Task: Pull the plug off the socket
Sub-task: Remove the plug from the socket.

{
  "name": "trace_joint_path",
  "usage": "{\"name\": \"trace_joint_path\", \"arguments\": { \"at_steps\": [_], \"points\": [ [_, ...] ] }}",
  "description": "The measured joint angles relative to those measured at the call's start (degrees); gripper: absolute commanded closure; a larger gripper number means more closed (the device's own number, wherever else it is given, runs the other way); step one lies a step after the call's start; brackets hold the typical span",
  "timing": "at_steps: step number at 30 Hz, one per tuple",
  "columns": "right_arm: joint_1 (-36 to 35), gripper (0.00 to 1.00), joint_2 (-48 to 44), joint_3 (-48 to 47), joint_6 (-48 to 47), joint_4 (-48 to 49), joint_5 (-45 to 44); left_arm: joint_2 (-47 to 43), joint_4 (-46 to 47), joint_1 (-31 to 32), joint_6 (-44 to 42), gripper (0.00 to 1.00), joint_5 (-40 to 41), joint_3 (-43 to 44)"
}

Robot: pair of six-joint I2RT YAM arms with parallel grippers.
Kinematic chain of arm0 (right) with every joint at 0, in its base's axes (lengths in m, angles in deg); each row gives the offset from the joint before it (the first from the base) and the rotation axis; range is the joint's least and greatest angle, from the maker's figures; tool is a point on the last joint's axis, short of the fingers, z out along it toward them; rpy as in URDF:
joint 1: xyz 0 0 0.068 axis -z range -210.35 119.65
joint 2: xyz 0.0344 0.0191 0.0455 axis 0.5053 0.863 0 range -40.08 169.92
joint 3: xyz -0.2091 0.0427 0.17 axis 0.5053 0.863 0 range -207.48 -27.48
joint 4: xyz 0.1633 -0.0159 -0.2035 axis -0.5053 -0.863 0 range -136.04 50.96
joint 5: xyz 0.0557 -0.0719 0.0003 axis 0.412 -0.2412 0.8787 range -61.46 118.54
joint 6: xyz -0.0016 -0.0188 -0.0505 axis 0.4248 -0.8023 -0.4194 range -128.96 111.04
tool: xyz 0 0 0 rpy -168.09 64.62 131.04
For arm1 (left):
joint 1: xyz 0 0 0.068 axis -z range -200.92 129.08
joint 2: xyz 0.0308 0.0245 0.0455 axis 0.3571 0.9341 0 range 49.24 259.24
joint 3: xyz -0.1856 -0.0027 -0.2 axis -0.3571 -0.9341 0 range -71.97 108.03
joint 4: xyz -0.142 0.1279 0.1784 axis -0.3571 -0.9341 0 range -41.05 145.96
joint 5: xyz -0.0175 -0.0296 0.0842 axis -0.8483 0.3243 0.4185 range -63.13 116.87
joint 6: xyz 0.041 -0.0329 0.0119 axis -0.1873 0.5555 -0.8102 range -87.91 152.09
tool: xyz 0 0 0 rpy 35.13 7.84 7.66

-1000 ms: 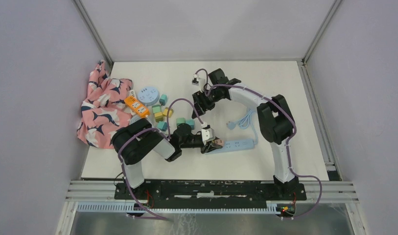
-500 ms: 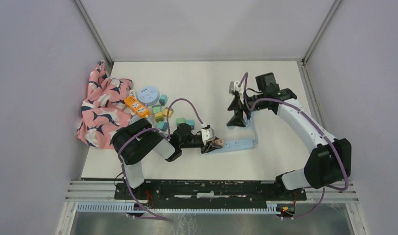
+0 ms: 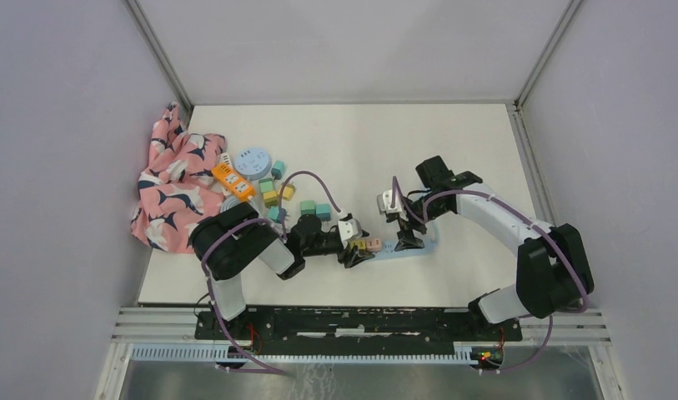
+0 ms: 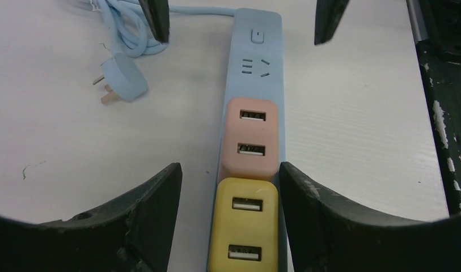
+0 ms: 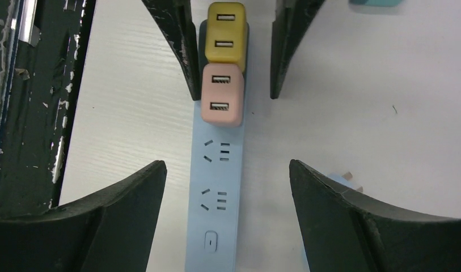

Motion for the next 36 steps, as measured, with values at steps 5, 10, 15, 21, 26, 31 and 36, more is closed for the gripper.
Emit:
{"name": "trace_joint_path", "arguments": {
  "at_steps": [5,10,15,21,26,31,36],
  "points": [
    [-5.79,0.17,0.07,2.80,1.73,5.66,-2.99,0.00,1.77,0.00,0.42,0.30,1.16,-1.07],
    [-8.31,0.23,0.13,4.85,4.59,11.45,-4.76,-0.07,4.33,-0.11,0.85,0.30,1.99,-3.02],
    [-11.32,0.32,1.33,5.11,6.49,15.06,-6.47,-1.25,5.84,-0.33,0.85,0.30,2.10,-4.85],
    [-14.60,0.55,3.48,5.11,7.85,17.31,-8.83,-1.62,9.27,-0.52,0.94,0.33,2.97,-6.91],
    [-15.56,0.78,5.18,4.83,8.13,17.49,-10.51,-1.62,11.32,-0.83,1.40,0.40,3.08,-7.80],
    [-15.76,0.92,5.42,3.87,6.71,15.78,-11.76,-1.62,12.24,-1.09,2.03,0.42,3.10,-7.93],
    [-15.45,0.96,5.42,2.19,3.45,11.37,-14.64,-1.62,12.41,-1.27,2.12,0.42,2.97,-8.04]
  ]
}}
